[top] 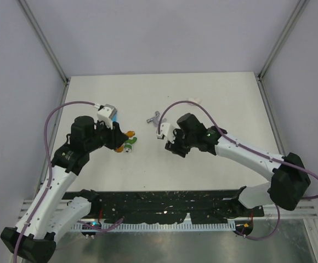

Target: Install the water faucets

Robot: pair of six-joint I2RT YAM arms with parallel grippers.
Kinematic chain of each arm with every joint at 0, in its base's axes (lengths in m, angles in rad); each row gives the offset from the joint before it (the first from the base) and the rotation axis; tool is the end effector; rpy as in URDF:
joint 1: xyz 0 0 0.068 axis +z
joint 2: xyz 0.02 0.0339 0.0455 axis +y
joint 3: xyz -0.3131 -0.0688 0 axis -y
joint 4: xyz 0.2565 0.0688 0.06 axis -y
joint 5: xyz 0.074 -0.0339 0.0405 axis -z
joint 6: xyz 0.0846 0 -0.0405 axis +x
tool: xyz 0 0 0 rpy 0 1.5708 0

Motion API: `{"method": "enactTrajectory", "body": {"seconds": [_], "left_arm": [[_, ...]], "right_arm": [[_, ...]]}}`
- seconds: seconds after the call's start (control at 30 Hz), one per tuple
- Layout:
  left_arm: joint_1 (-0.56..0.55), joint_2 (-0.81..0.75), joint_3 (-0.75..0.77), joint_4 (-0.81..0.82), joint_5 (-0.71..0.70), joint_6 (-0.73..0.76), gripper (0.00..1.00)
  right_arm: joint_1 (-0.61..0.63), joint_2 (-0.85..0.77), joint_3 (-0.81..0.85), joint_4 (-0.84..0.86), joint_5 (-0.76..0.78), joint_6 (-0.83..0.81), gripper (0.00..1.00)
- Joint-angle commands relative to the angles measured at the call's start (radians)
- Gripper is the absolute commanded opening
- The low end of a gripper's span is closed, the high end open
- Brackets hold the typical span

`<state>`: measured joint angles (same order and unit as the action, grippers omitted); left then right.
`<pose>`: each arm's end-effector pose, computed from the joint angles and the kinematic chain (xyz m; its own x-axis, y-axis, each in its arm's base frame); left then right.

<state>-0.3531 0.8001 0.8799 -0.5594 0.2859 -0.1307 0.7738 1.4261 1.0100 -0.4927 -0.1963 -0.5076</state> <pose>0.1704 -0.0882 0.3468 -0.5031 0.0522 -0.8627 0.5053 0.8276 -0.2446 0.2247 0.2426 0.2507 -0.1182 -0.7820 -0.6120 -0.9482 0.2719 -0.1643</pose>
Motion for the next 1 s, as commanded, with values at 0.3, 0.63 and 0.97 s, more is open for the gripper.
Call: {"method": "enactTrajectory", "body": {"seconds": [0.3,0.63,0.97], "left_arm": [[0.006,-0.001,-0.015,0.331,0.399,-0.539,0.00],[0.003,0.007,-0.062,0.553,0.483,-0.875,0.00],[0.003,-0.018,-0.105,0.586,0.424,-1.026,0.00]], "right_arm": [[0.101,-0.320,0.085,0.055,0.080,-0.244,0.05],[0.120,-0.443,-0.037,0.302,0.136,-0.425,0.05],[0.226,-0.443,-0.151,0.600,0.405,-0.669,0.05]]}}
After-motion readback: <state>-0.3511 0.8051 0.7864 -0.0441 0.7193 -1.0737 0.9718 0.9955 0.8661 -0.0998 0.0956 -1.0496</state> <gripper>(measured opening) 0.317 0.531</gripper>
